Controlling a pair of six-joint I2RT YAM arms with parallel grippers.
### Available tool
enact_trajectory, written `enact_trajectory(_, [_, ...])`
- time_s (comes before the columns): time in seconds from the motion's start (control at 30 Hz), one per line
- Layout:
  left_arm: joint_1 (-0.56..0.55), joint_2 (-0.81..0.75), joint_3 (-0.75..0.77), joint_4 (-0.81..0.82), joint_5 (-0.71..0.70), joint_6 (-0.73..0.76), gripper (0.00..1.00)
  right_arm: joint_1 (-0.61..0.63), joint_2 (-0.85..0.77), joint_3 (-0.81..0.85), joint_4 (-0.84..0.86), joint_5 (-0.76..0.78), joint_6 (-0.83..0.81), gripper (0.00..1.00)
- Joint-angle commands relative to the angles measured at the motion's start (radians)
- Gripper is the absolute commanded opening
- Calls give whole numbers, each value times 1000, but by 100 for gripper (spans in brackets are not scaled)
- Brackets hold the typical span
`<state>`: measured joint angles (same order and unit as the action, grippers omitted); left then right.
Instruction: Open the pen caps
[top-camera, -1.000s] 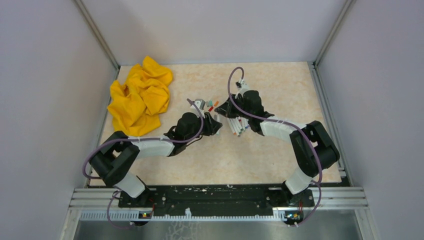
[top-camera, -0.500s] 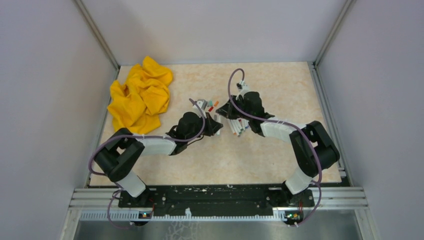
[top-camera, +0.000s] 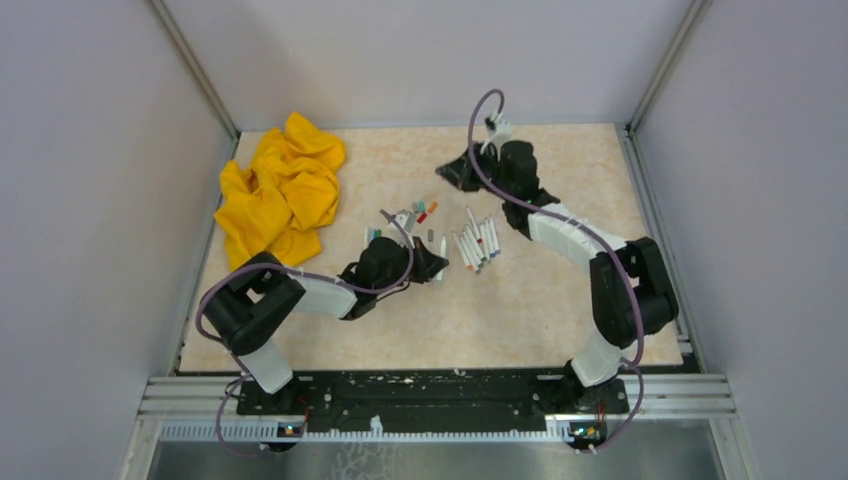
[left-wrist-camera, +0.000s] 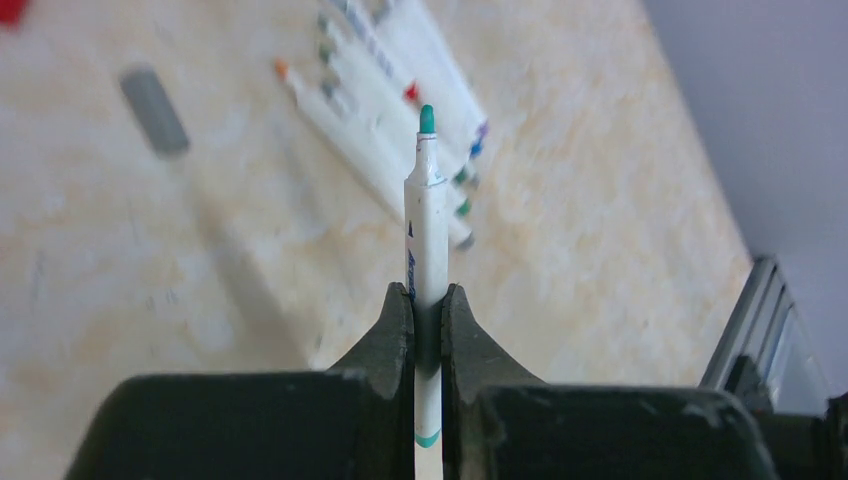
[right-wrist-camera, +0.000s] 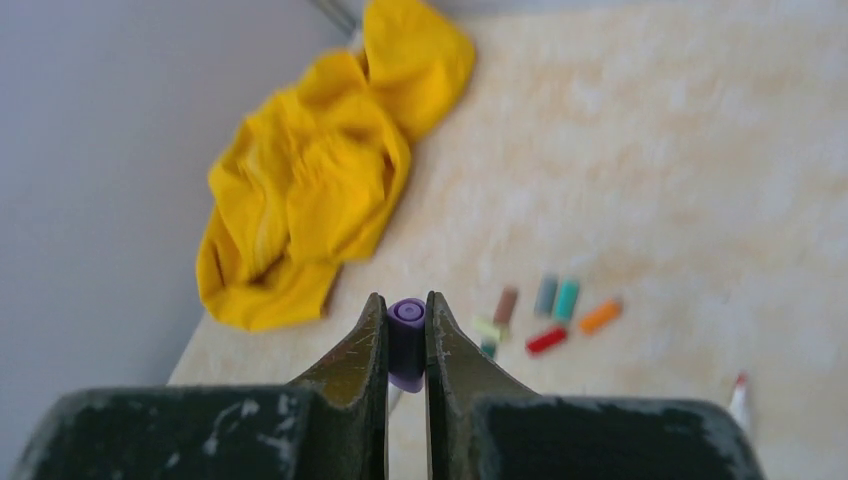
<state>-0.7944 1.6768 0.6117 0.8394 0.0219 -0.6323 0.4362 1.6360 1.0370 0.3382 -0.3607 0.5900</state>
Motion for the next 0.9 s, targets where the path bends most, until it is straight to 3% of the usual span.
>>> enact_trajectory(0.0, [-36, 53, -57, -5, 38, -10, 0, -47, -24, 204, 164, 36, -88, 0])
enact_trajectory(0.17, [-41, 27, -68, -14, -10, -8, 0, -51, -9, 266, 95, 36, -144, 0])
enact_trajectory(0.23, [-39, -11, -66, -61, -98, -29, 0, -51, -8, 271, 19, 64, -168, 0])
enact_trajectory(0.37, [-39, -85, 4, -255, -248, -45, 0, -45, 5, 267, -178, 141, -229, 0])
enact_trajectory(0.53, [-36, -60, 194, -641, -500, -70, 0, 19, 5, 186, -321, 300, -307, 0])
enact_trajectory(0.67, [-9, 42, 358, -859, -547, -93, 0, 64, 39, 157, -370, 348, -327, 0])
enact_trajectory(0.87, [-1, 14, 338, -853, -542, -110, 0, 90, 139, 197, -382, 313, -321, 0])
